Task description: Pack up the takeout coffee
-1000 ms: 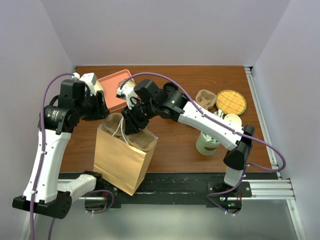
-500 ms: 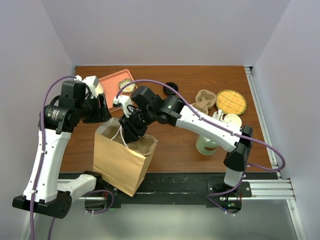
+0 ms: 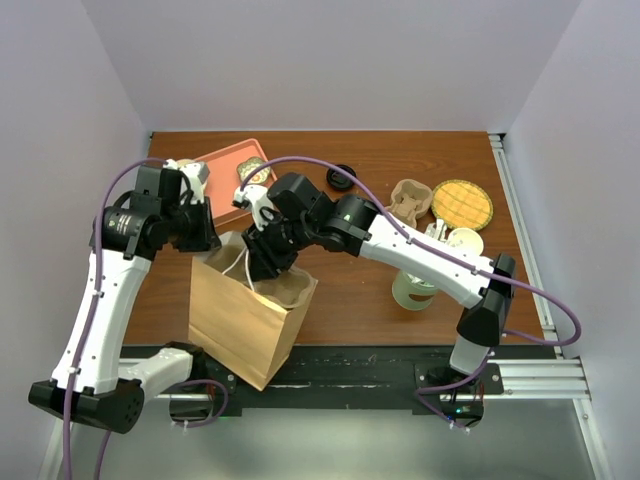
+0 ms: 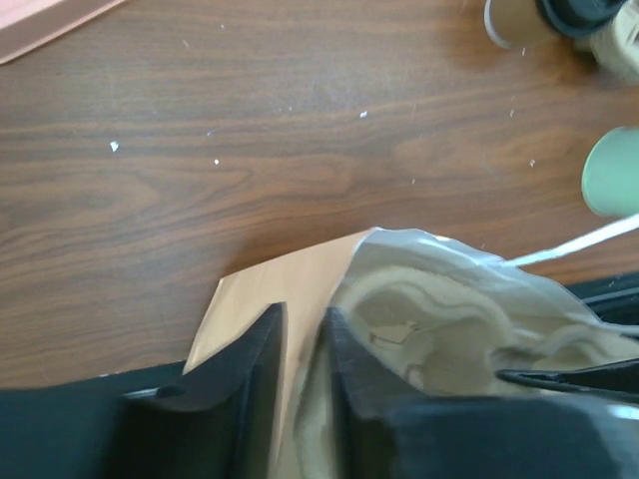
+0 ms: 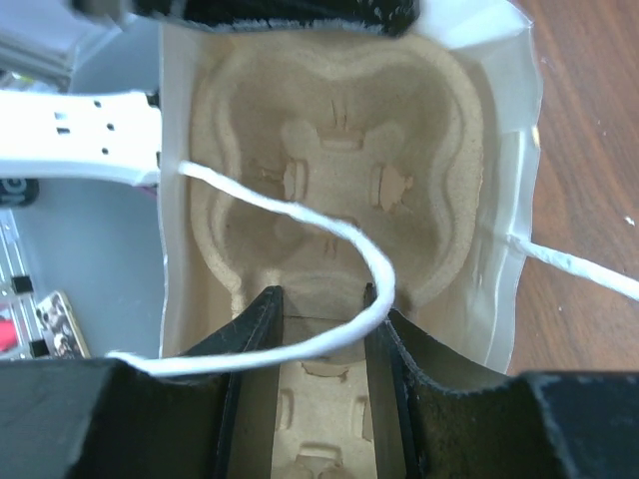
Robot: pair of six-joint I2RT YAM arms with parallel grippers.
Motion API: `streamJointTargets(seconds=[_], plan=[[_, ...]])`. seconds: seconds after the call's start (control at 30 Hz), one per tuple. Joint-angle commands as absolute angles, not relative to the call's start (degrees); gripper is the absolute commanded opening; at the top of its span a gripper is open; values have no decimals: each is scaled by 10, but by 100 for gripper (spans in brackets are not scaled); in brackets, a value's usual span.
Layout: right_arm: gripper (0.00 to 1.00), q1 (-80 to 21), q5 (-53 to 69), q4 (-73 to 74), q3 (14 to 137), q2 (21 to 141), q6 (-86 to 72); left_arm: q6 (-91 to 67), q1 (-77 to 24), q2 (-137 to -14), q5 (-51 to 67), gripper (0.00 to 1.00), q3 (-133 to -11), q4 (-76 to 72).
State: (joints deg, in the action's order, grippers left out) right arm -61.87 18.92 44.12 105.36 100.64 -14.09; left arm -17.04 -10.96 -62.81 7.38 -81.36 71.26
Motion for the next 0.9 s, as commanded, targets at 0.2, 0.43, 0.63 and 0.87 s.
streamJointTargets(seconds=[0.2, 0.43, 0.63, 0.87], plan=[[26, -622, 169, 325, 1019, 976, -250, -173, -110, -614, 121, 0, -806, 683], [26, -621, 131, 338, 1053, 997, -255, -199, -110, -605, 118, 0, -804, 679], [27, -621, 95, 356, 1077, 1000, -222, -277, -110, -592, 157, 0, -795, 611], [28, -582, 48, 431, 1089, 974, -136, -372, -110, -585, 219, 0, -761, 467]])
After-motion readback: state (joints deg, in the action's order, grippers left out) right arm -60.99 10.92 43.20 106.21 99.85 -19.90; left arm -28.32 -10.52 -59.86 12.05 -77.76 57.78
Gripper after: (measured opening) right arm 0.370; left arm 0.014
